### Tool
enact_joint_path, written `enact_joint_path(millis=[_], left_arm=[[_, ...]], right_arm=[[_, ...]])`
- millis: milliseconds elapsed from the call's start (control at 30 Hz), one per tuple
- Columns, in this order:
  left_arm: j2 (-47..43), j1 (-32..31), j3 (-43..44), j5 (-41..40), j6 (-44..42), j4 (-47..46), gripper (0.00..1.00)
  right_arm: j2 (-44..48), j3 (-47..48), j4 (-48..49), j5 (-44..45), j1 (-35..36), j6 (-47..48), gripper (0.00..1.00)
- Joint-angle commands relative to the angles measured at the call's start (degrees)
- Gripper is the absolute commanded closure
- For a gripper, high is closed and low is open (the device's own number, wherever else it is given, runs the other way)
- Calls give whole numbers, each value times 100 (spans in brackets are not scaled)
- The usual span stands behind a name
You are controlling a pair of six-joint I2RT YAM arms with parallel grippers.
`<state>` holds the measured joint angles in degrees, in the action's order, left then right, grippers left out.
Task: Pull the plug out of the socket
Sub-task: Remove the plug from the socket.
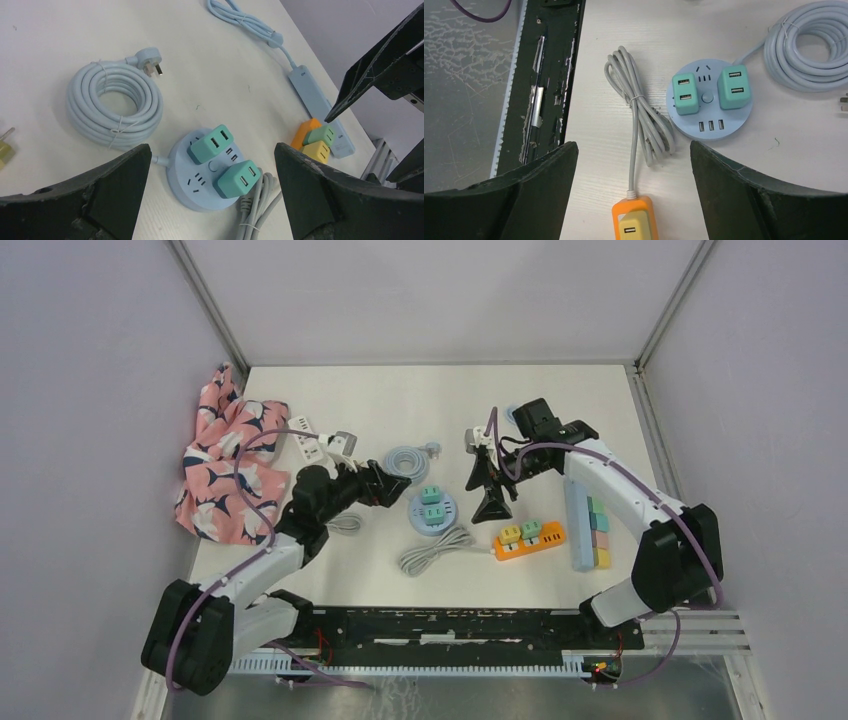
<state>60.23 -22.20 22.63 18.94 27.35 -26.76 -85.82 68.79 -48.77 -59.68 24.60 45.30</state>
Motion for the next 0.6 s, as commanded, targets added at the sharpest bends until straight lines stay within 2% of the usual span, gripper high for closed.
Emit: enact_joint_path(millis=[0, 200, 400, 567], left_arm=[[340, 27, 344, 551, -680, -922, 0], [653, -33, 283, 899, -1462, -1187, 2], [622, -416, 390, 515, -2352, -876, 1], [596, -652, 381, 225, -2627, -725, 0]], right_arm=[[-192, 400, -290, -204, -58, 148, 12], [-325, 533, -531, -67, -68, 277, 12], [-406, 580, -689, -36, -80, 421, 13], [-436, 629, -852, -3, -87, 616, 13]])
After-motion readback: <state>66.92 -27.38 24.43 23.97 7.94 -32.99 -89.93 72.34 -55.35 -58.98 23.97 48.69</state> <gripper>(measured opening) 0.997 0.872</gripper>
